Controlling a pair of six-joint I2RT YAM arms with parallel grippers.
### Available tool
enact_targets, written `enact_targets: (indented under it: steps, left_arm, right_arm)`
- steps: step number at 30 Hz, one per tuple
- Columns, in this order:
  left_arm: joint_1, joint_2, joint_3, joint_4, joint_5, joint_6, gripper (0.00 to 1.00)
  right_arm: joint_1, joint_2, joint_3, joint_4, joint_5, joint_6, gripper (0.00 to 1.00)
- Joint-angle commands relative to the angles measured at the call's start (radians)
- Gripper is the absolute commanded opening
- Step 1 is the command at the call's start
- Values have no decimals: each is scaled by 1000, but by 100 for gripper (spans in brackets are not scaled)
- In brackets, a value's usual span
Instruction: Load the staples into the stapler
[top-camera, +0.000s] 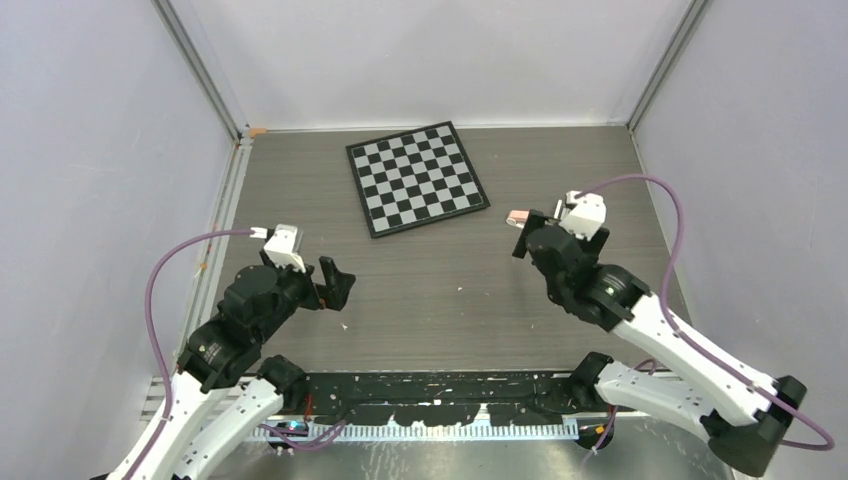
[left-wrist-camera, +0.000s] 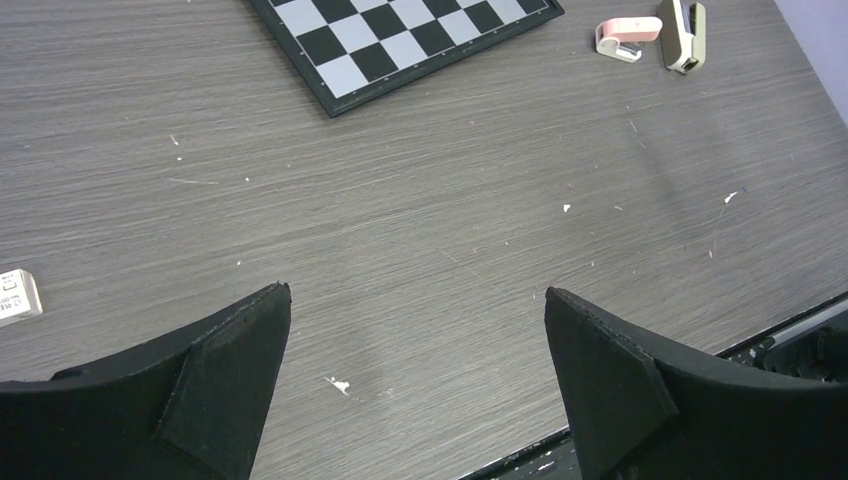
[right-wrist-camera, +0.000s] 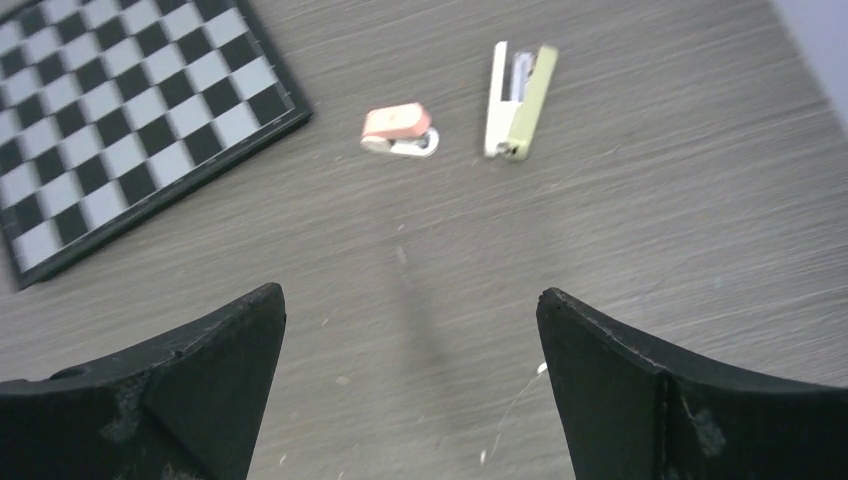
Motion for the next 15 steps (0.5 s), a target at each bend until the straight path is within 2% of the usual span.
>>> enact_targets:
  steps: [1, 5, 8, 12, 15]
  left_arm:
    - [0, 23, 14, 11, -22, 9, 100]
    - [1, 44, 26, -10, -30, 3, 100]
    - [1, 50, 22, -4, -9, 3, 100]
    - [1, 53, 24, -4, -3, 3, 100]
    - [1, 47, 22, -2, -10, 3, 99]
  right_arm:
    - [-155, 125, 30, 199, 50, -177, 100]
    - [-432, 267, 66, 281, -216, -208, 99]
    - [-574, 411, 98, 319, -358, -213, 89]
    - [-707, 581, 154, 346, -495, -175, 73]
    - [-740, 669, 162, 420, -560, -167, 72]
